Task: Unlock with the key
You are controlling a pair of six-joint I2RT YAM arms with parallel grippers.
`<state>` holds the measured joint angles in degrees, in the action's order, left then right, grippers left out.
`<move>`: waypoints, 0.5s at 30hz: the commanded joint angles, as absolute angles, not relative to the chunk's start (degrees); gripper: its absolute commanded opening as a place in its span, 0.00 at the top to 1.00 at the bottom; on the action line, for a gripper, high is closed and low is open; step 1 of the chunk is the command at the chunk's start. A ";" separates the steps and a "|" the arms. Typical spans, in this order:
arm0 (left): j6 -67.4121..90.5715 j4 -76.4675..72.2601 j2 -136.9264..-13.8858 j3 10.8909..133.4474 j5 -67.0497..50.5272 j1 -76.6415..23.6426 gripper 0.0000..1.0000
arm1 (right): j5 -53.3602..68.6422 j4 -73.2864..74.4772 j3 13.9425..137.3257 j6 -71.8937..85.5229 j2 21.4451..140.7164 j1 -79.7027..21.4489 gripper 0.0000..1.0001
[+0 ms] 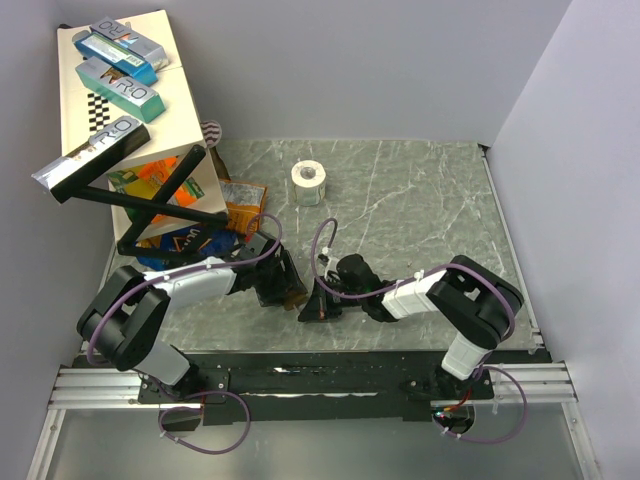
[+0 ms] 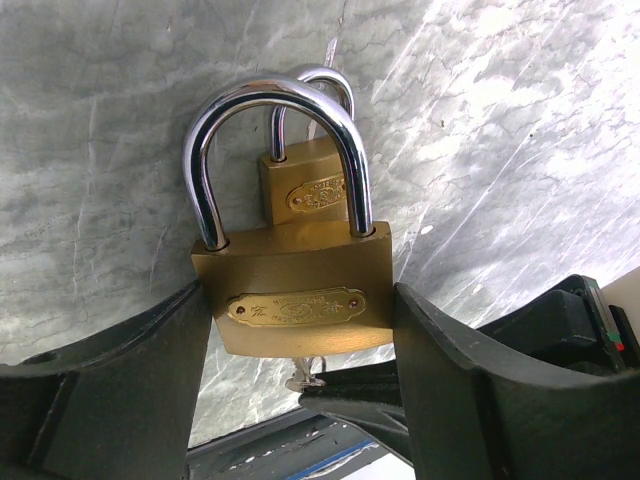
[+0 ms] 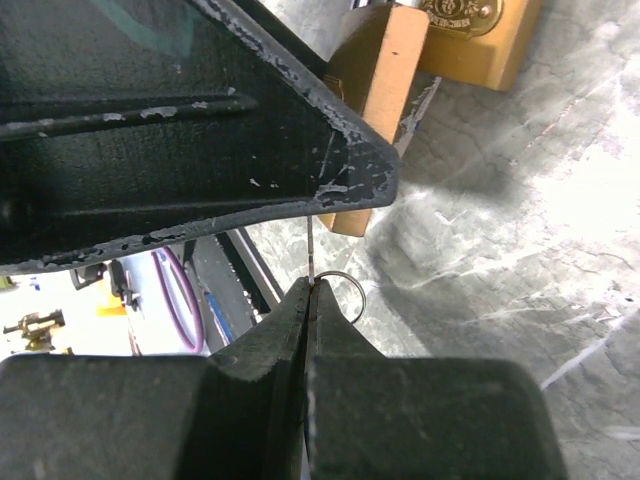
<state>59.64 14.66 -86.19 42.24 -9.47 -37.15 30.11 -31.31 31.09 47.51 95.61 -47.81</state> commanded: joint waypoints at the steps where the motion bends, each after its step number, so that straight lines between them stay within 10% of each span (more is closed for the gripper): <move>1: 57.66 19.60 -89.74 39.29 -6.68 -37.27 0.99 | 27.86 -30.76 31.64 46.58 93.69 -47.02 1.00; 15: 57.39 20.13 -89.82 39.90 -6.33 -37.09 0.99 | 25.75 -28.65 30.59 45.88 92.29 -45.62 1.00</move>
<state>59.66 14.66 -86.24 42.30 -9.47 -37.08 29.50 -29.28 31.07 46.85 94.61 -46.89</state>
